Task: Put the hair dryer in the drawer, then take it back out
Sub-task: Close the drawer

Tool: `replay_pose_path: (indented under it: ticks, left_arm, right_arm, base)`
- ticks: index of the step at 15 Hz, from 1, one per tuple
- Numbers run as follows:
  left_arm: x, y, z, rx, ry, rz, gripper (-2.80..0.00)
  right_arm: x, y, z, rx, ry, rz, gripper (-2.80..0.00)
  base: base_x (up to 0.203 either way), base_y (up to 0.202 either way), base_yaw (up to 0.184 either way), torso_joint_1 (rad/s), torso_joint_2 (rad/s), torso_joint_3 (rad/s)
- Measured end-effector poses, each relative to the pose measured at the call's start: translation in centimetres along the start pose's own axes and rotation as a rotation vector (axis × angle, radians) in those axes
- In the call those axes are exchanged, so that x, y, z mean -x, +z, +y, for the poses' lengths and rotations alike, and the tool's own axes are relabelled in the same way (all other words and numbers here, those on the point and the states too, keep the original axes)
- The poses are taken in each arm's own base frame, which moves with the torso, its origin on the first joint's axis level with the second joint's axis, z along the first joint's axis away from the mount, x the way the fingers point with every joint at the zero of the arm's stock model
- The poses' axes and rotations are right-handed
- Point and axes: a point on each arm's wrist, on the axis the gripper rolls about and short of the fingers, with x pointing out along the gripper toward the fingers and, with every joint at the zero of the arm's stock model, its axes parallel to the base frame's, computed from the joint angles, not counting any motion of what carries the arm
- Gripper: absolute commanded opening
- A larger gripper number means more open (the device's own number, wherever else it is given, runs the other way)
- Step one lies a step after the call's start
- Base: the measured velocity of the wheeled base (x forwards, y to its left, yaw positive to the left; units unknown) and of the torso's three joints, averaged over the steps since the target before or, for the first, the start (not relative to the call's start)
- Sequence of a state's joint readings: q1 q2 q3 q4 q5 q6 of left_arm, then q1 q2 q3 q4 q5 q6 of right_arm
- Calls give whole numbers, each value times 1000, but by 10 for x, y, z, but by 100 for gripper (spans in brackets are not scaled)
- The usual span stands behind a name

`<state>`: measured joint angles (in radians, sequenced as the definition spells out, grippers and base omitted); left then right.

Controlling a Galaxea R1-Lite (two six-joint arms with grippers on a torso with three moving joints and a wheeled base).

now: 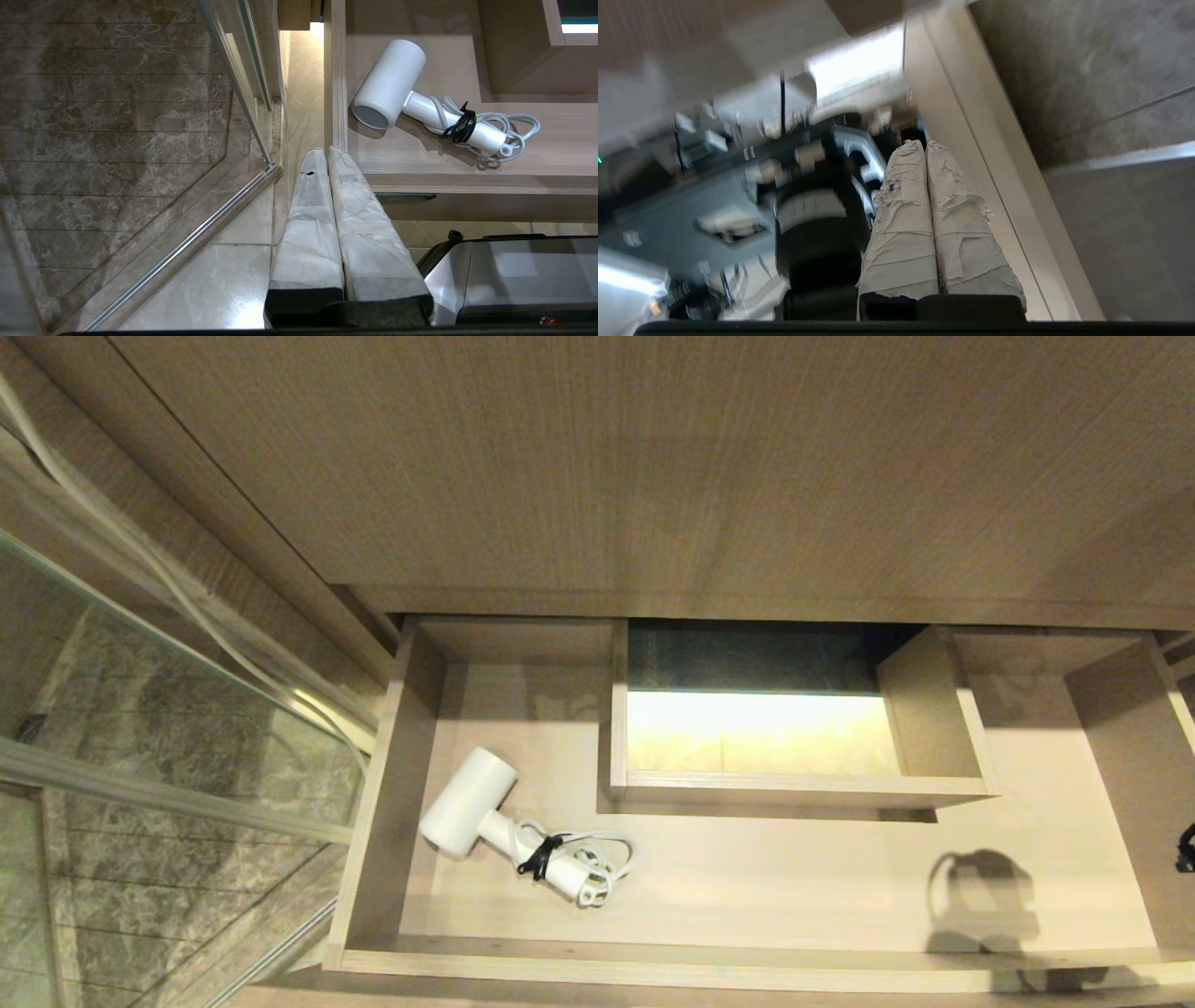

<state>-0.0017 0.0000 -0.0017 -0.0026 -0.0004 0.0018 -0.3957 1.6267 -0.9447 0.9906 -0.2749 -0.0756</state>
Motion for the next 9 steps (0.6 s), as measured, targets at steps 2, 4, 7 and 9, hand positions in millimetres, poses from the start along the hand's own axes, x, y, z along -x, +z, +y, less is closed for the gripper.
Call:
replay_pose_path:
  ticks: [2,4,7,9]
  left_arm:
    - [0,0,0,0,0,0,-280]
    - [0,0,0,0,0,0,-280]
    - [0,0,0,0,0,0,-280]
    - [0,0,0,0,0,0,-280]
  right_arm:
    - [-3,3,1,9,9,11,-280]
    - [-6,8,1,10,22,13,-280]
    - [-11,20,2,8,26,-6,-280]
    - [-14,28,3,10,32,0,-280]
  base:
    - [0,0,0,0,0,0]
    - [0,0,0,0,0,0]
    - [0,0,0,0,0,0]
    - [0,0,0,0,0,0]
